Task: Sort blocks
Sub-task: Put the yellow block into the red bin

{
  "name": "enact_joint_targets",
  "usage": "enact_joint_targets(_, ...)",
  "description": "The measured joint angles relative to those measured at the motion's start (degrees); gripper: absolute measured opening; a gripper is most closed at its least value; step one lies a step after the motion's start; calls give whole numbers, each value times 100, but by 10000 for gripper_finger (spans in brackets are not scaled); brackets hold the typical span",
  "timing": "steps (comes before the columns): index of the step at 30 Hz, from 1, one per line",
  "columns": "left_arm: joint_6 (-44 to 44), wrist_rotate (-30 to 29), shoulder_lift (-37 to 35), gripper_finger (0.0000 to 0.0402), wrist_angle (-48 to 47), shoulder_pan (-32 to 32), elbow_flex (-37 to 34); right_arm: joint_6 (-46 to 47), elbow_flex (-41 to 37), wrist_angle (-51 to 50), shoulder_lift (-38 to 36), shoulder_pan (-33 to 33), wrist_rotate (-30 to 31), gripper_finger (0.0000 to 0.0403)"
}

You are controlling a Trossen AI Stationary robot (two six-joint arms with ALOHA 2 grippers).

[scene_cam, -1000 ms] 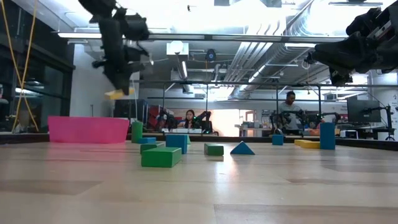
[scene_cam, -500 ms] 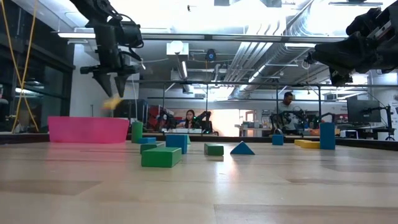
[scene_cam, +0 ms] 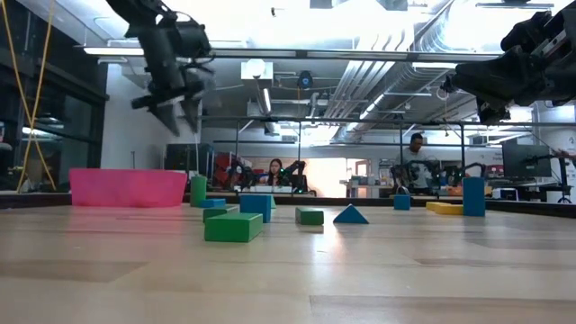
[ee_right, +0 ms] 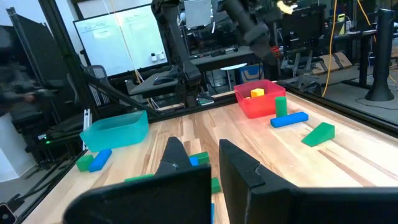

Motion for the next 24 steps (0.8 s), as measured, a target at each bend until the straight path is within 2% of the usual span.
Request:
enact_joint_targets(4, 531, 583, -111, 204, 1163, -659, 0, 0, 0, 0, 0, -2, 0, 0)
enact_joint_targets(7, 782, 1637, -117, 204, 2483, -1264, 2, 0, 0, 0, 1, 0, 0, 0)
enact_joint_targets(10, 738, 2553, -95, 204, 3860, -1932, 5, 0, 0, 0, 1, 0, 0, 0)
enact_joint_targets(14, 239, 3075, -125, 204, 4957, -2483, 9, 278, 0, 250, 4, 1, 151, 0)
enact_joint_targets(16, -3, 3214, -268, 204, 5144, -2548, 7, 1111, 0, 1142, 39, 1, 763, 0)
enact_joint_targets(19, -100, 3254, -647, 204, 5093, -2549, 7, 2292, 0, 3178, 179, -2, 2727, 0)
enact_joint_targets(21, -38, 3147, -937, 204, 5057, -2509, 7, 2458, 1, 4170, 328, -9, 3722, 0)
enact_joint_targets(22, 42, 3065, -1070, 204, 5037, -2483, 7, 2450, 15, 4383, 428, -40, 3909, 0)
enact_joint_targets(24, 217, 2861, -1326, 204, 5053, -2416, 7, 2538, 169, 4351, 733, -156, 3677, 0)
